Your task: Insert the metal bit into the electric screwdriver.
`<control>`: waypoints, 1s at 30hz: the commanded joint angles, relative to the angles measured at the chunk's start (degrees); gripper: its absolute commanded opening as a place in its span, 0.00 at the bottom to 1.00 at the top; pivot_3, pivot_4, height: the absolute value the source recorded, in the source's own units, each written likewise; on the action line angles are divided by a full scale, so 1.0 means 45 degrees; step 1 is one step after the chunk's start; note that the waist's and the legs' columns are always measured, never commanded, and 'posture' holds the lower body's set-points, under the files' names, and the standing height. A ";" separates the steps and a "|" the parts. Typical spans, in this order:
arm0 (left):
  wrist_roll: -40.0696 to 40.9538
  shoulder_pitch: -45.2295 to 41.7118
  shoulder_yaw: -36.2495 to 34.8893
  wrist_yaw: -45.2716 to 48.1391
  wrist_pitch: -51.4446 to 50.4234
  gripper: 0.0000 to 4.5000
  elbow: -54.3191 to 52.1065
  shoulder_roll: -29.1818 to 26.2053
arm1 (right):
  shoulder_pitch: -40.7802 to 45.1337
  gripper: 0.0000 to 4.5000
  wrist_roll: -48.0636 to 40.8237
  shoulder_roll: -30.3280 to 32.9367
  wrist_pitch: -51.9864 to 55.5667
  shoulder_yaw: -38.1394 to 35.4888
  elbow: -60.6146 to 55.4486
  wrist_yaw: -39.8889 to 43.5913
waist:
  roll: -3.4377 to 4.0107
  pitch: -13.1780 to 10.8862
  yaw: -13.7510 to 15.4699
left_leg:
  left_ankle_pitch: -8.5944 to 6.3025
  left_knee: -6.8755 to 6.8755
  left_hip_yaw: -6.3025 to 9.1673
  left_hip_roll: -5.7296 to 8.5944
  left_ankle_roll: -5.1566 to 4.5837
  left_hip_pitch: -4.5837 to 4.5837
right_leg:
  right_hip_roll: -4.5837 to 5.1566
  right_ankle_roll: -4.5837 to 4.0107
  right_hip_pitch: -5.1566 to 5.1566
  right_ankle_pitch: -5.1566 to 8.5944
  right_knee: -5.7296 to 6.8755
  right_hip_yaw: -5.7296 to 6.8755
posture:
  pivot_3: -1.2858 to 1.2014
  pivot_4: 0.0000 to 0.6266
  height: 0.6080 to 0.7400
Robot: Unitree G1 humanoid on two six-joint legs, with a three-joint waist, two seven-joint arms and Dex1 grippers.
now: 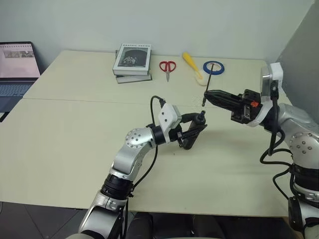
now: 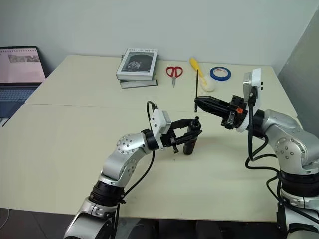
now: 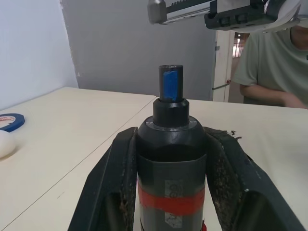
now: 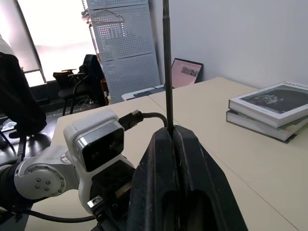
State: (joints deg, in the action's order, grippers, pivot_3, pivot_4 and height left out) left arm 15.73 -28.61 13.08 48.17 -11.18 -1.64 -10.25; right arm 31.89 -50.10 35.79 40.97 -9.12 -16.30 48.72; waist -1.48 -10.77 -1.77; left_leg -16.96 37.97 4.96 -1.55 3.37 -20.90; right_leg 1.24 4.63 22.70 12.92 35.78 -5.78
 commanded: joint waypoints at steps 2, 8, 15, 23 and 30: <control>0.0213 -0.0202 -0.0121 0.0081 -0.0099 0.37 0.0002 -0.0050 | -0.0085 0.00 0.0103 0.0032 -0.0400 -0.0093 -0.0509 0.0099 | 0.0000 0.0000 -0.0001 | 0.0000 0.0000 0.0001 0.0000 0.0000 0.0000 | 0.0000 0.0000 0.0000 0.0000 0.0000 0.0000 | 0.52 0.24 1.00; 0.1103 -0.0531 -0.0430 0.0574 -0.0725 0.37 -0.0521 -0.0202 | 0.0041 0.00 -0.0215 0.0113 -0.0316 -0.0285 -0.0839 0.0095 | 0.0001 0.0000 -0.0011 | 0.0000 -0.0001 0.0000 0.0000 0.0000 -0.0001 | 0.0000 0.0000 0.0003 0.0000 0.0000 0.0000 | 0.52 0.24 1.00; 0.1488 -0.0513 -0.0385 0.1246 -0.1134 0.37 -0.0884 -0.0634 | -0.0276 0.00 -0.0539 0.0447 -0.0199 -0.0719 -0.1341 0.0035 | 0.0000 -0.0001 -0.0005 | -0.0001 -0.0006 0.0000 -0.0002 0.0000 -0.0019 | 0.0000 0.0001 0.0015 0.0002 -0.0014 0.0001 | 0.52 0.24 1.00; 0.1255 -0.0435 -0.0250 0.1347 -0.0641 0.37 -0.0592 -0.0618 | -0.0543 0.00 -0.0171 0.0419 -0.0632 -0.0400 -0.1197 0.0399 | 0.0000 -0.0001 -0.0012 | 0.0000 -0.0009 -0.0002 -0.0003 0.0000 -0.0020 | -0.0001 0.0000 0.0022 0.0004 -0.0016 0.0000 | 0.52 0.24 1.00; 0.1156 -0.0414 -0.0308 0.1376 -0.0520 0.37 -0.0508 -0.0683 | -0.0492 0.00 0.0017 0.0346 -0.0836 -0.0243 -0.0782 0.0828 | 0.0000 -0.0001 -0.0010 | -0.0001 -0.0009 -0.0003 -0.0003 0.0000 -0.0022 | 0.0000 0.0000 0.0024 0.0004 -0.0016 0.0000 | 0.52 0.24 1.00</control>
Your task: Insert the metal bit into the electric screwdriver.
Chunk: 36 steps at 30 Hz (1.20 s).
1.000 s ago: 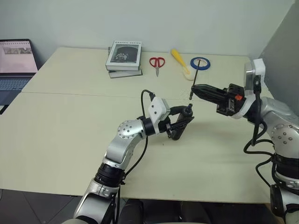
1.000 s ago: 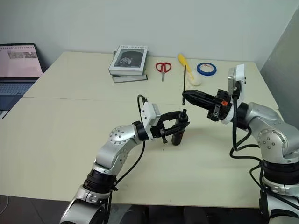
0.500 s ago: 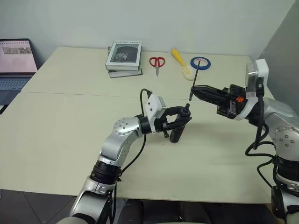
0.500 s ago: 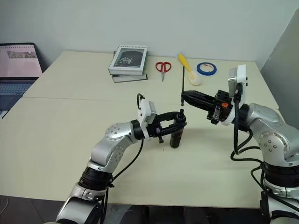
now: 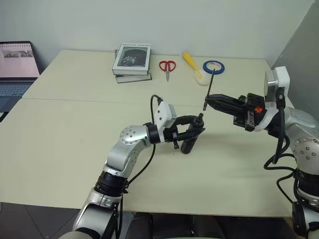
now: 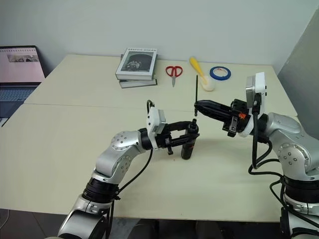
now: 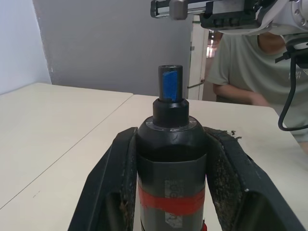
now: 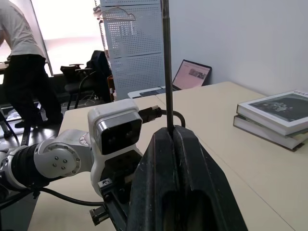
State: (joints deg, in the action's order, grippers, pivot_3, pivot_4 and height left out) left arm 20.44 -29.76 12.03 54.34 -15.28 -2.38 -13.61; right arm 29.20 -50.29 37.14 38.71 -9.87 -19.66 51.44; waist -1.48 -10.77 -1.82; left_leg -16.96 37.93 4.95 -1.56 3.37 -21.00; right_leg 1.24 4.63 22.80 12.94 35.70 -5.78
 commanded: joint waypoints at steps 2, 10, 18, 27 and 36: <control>0.0080 -0.0160 -0.0100 -0.0007 0.0403 0.37 -0.0339 0.0073 | 0.0122 0.00 0.0143 -0.0067 -0.0441 0.0034 0.0039 0.0273 | 0.0000 0.0000 0.0000 | 0.0000 0.0000 0.0000 0.0000 0.0000 0.0000 | 0.0000 0.0000 0.0000 0.0000 0.0000 0.0000 | 0.52 0.24 1.00; -0.0010 -0.0103 -0.0134 -0.0049 0.0550 0.37 -0.0295 0.0041 | 0.0161 0.00 0.0712 -0.0426 -0.0965 0.0510 0.0614 0.0553 | 0.0000 0.0000 0.0000 | 0.0000 0.0001 0.0000 0.0000 0.0000 -0.0001 | 0.0000 0.0001 0.0002 -0.0001 0.0000 -0.0001 | 0.52 0.24 1.00; -0.0096 0.0101 -0.0159 -0.0094 0.0666 0.37 -0.0197 -0.0046 | 0.0200 0.00 0.0857 -0.0565 -0.1062 0.0561 0.0847 0.0663 | 0.0000 0.0000 0.0000 | 0.0000 -0.0002 0.0000 -0.0001 0.0000 -0.0002 | 0.0000 0.0000 0.0003 -0.0001 -0.0002 0.0000 | 0.52 0.24 1.00; -0.0185 0.0462 -0.0219 -0.0137 0.0922 0.37 -0.0155 -0.0301 | 0.0307 0.00 0.0221 -0.0730 -0.0684 0.0123 0.0447 0.0170 | 0.0000 0.0000 -0.0002 | 0.0000 0.0000 0.0000 -0.0001 0.0000 0.0002 | 0.0000 0.0001 0.0002 -0.0002 0.0000 0.0000 | 0.52 0.24 1.00; -0.0113 0.0582 -0.0255 -0.0125 0.0910 0.37 -0.0289 -0.0548 | 0.0235 0.00 -0.0250 -0.0831 -0.0394 0.0122 0.0059 -0.0153 | 0.0000 0.0001 -0.0007 | 0.0000 0.0002 -0.0001 -0.0003 0.0000 0.0008 | -0.0002 0.0004 -0.0002 -0.0004 0.0003 -0.0001 | 0.52 0.24 1.00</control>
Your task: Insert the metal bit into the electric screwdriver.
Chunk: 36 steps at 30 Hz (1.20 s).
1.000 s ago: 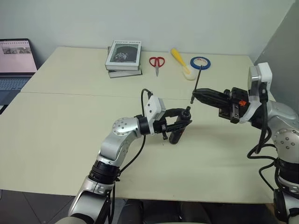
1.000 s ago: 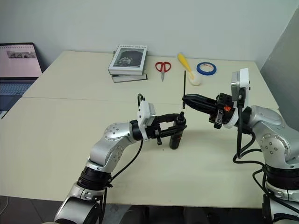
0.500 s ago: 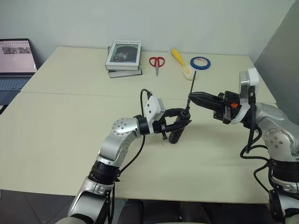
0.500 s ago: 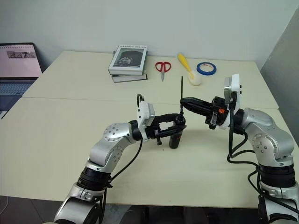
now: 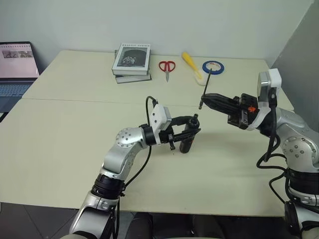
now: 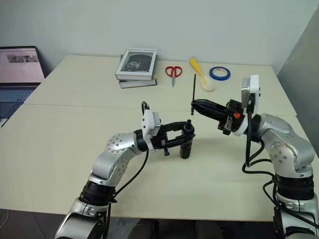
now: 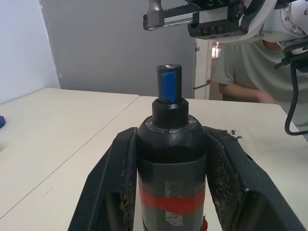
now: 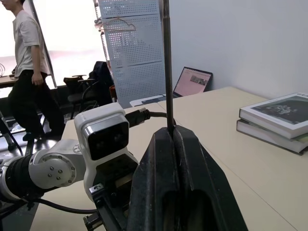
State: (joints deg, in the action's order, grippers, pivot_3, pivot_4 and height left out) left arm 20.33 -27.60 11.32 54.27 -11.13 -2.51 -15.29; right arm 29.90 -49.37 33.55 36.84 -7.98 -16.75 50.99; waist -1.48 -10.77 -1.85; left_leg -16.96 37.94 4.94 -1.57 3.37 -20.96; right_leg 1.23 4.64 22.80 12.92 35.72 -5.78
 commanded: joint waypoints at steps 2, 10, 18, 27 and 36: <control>-0.0088 0.0095 -0.0067 -0.0121 -0.0003 0.37 -0.0258 -0.0164 | 0.0028 0.00 -0.0520 -0.0086 0.0073 -0.0213 -0.0650 -0.0072 | 0.0000 0.0000 -0.0001 | 0.0000 0.0000 0.0001 -0.0001 0.0000 0.0002 | -0.0001 0.0001 0.0000 0.0000 0.0004 0.0001 | 0.52 0.24 1.00; -0.0085 0.0110 -0.0034 -0.0079 -0.0021 0.37 -0.0291 -0.0213 | -0.0193 0.00 -0.0375 -0.0288 -0.0011 0.0155 -0.0665 0.0039 | 0.0000 0.0000 -0.0002 | 0.0000 0.0000 0.0001 -0.0003 0.0000 0.0004 | -0.0003 0.0000 0.0001 0.0000 0.0005 0.0000 | 0.52 0.24 1.00; -0.0092 0.0108 -0.0019 -0.0048 -0.0049 0.37 -0.0317 -0.0265 | -0.0122 0.00 -0.0098 -0.0373 -0.0191 0.0502 -0.0363 0.0289 | 0.0000 0.0000 -0.0008 | 0.0000 -0.0001 0.0001 -0.0004 0.0000 0.0004 | -0.0004 0.0000 0.0002 0.0000 0.0005 0.0001 | 0.52 0.24 1.00; -0.0112 0.0109 -0.0013 -0.0059 -0.0070 0.37 -0.0352 -0.0301 | 0.0055 0.00 0.0019 -0.0363 -0.0246 0.0386 -0.0135 0.0420 | 0.0000 0.0000 -0.0005 | 0.0000 -0.0001 0.0001 -0.0005 0.0000 0.0004 | -0.0005 0.0000 0.0002 0.0000 0.0005 0.0001 | 0.52 0.24 1.00; -0.0104 0.0105 -0.0016 -0.0036 -0.0100 0.37 -0.0358 -0.0376 | 0.0099 0.00 0.0107 -0.0366 -0.0262 0.0271 0.0026 0.0394 | 0.0000 0.0000 -0.0008 | 0.0000 -0.0002 0.0001 -0.0005 0.0000 0.0004 | -0.0005 0.0000 0.0002 0.0001 0.0005 0.0001 | 0.52 0.24 1.00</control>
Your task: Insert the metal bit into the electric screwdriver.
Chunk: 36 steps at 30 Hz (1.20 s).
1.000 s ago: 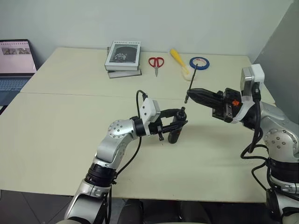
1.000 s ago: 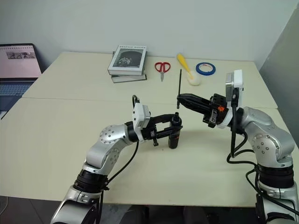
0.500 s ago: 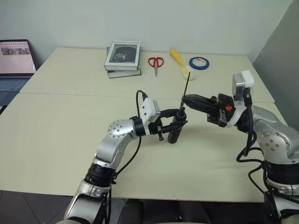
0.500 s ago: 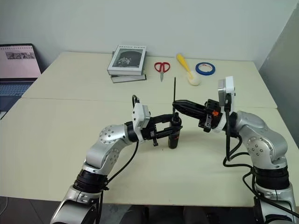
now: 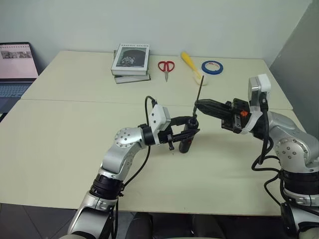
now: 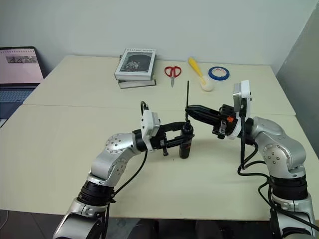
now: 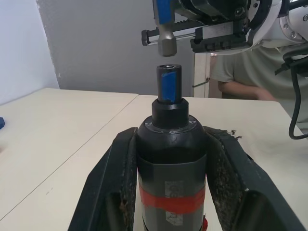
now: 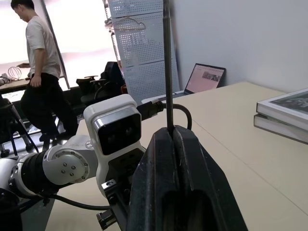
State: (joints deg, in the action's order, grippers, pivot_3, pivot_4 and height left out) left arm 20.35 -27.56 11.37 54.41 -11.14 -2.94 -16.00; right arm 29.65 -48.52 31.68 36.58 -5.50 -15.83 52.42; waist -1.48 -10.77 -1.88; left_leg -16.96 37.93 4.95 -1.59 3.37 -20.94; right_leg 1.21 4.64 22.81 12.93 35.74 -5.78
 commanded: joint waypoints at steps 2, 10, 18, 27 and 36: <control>-0.0115 0.0082 -0.0030 -0.0061 -0.0098 0.37 -0.0237 -0.0225 | 0.0088 0.00 -0.0044 0.0054 -0.0208 -0.0244 -0.0182 0.0116 | 0.0000 0.0000 -0.0002 | 0.0000 0.0000 -0.0001 0.0000 0.0000 0.0000 | 0.0000 -0.0003 0.0000 0.0002 0.0000 0.0000 | 0.52 0.24 1.00; -0.0139 0.0065 -0.0020 -0.0046 -0.0081 0.37 -0.0197 -0.0246 | -0.0111 0.00 0.0092 0.0127 -0.0264 -0.0214 -0.0131 0.0225 | 0.0000 0.0000 -0.0002 | 0.0000 0.0000 0.0000 0.0000 0.0000 0.0000 | 0.0000 -0.0002 0.0000 0.0002 0.0000 -0.0001 | 0.52 0.24 1.00; -0.0154 0.0065 -0.0013 -0.0044 -0.0049 0.37 -0.0191 -0.0246 | -0.0230 0.00 0.0200 0.0220 -0.0408 -0.0195 -0.0071 0.0297 | 0.0000 0.0000 -0.0006 | 0.0000 0.0000 0.0000 -0.0001 0.0000 0.0001 | -0.0001 -0.0004 0.0000 0.0002 0.0000 -0.0001 | 0.52 0.24 1.00; -0.0167 0.0058 -0.0004 -0.0055 -0.0052 0.37 -0.0168 -0.0244 | -0.0169 0.00 -0.0017 0.0287 -0.0257 -0.0347 -0.0118 0.0317 | 0.0000 0.0000 -0.0004 | 0.0000 0.0000 0.0000 -0.0001 0.0000 0.0002 | -0.0001 -0.0003 0.0000 0.0002 -0.0001 0.0000 | 0.52 0.24 1.00; -0.0202 0.0049 0.0020 -0.0034 0.0006 0.37 -0.0105 -0.0240 | -0.0243 0.00 -0.0135 0.0492 -0.0177 -0.0414 -0.0218 0.0332 | 0.0000 0.0000 -0.0004 | 0.0000 0.0000 -0.0001 -0.0001 0.0000 0.0002 | -0.0001 -0.0010 0.0000 0.0006 -0.0002 -0.0001 | 0.52 0.24 1.00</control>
State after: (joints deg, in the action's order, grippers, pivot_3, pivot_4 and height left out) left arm 20.33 -27.56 11.39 54.44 -11.10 -2.96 -16.18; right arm 28.58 -48.47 33.17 35.76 -5.67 -15.35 53.70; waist -1.48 -10.77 -1.90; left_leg -16.96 37.93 4.94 -1.60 3.37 -20.94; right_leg 1.20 4.52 22.81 13.00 35.73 -5.79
